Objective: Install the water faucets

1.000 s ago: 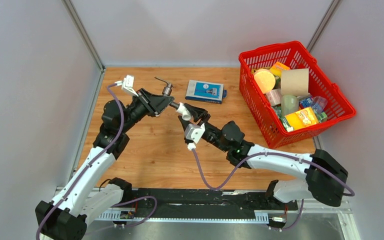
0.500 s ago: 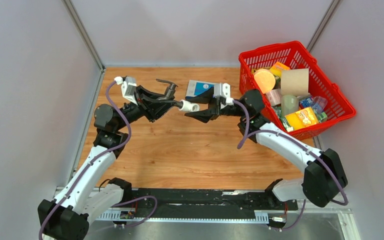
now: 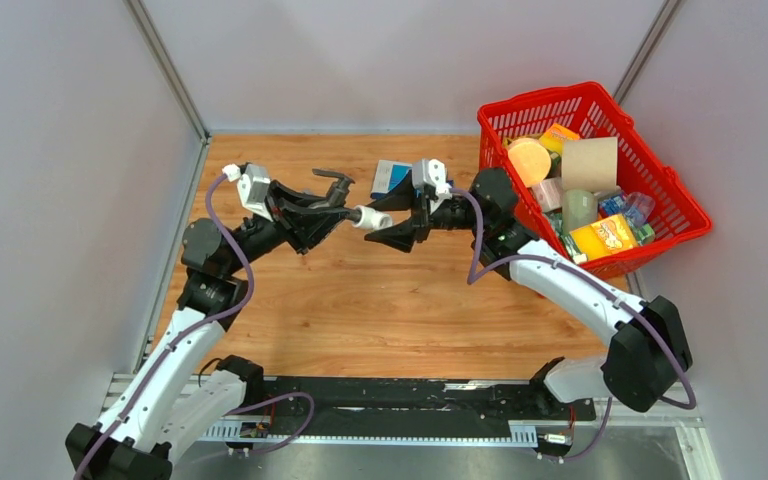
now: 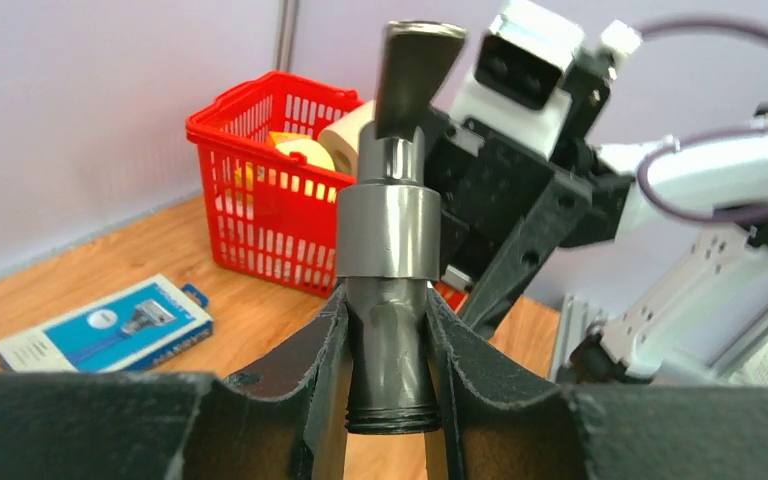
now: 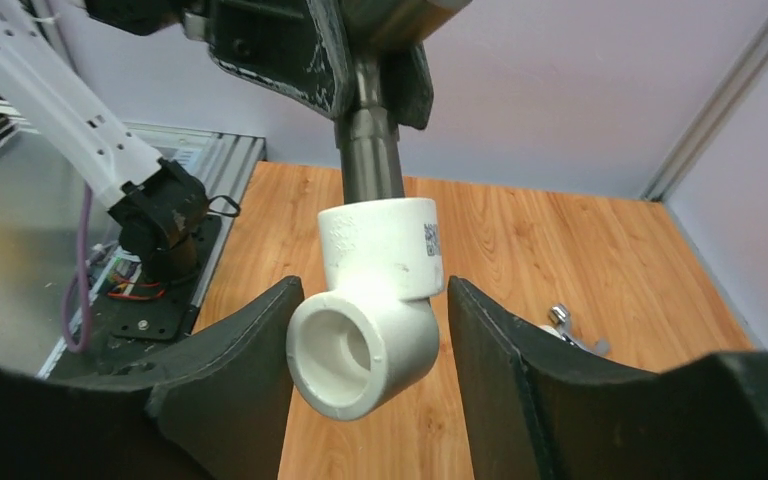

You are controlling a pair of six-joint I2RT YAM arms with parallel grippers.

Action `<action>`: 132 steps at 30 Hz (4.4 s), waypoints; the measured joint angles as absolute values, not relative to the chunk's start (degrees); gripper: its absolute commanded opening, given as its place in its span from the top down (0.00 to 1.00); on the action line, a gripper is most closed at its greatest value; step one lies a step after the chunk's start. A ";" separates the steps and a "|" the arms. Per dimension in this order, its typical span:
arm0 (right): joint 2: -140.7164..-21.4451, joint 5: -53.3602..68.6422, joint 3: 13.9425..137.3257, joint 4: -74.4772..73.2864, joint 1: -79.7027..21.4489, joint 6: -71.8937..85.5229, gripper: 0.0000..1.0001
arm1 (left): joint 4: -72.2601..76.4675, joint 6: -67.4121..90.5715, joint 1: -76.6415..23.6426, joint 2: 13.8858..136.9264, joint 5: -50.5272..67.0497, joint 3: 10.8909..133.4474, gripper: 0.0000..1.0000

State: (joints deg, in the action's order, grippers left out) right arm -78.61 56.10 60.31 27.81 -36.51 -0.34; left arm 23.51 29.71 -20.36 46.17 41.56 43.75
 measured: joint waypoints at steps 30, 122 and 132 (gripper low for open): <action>-70.50 23.22 46.76 33.82 -48.31 -18.90 0.00 | 25.26 55.90 -21.89 44.93 21.21 36.91 1.00; -29.06 -15.00 35.62 1.83 -39.44 4.99 0.00 | -2.72 50.35 -3.66 49.21 -0.86 21.28 0.27; -24.62 -21.50 35.70 -0.69 -39.33 4.01 0.00 | -25.23 39.46 -3.57 36.80 -11.90 37.45 0.26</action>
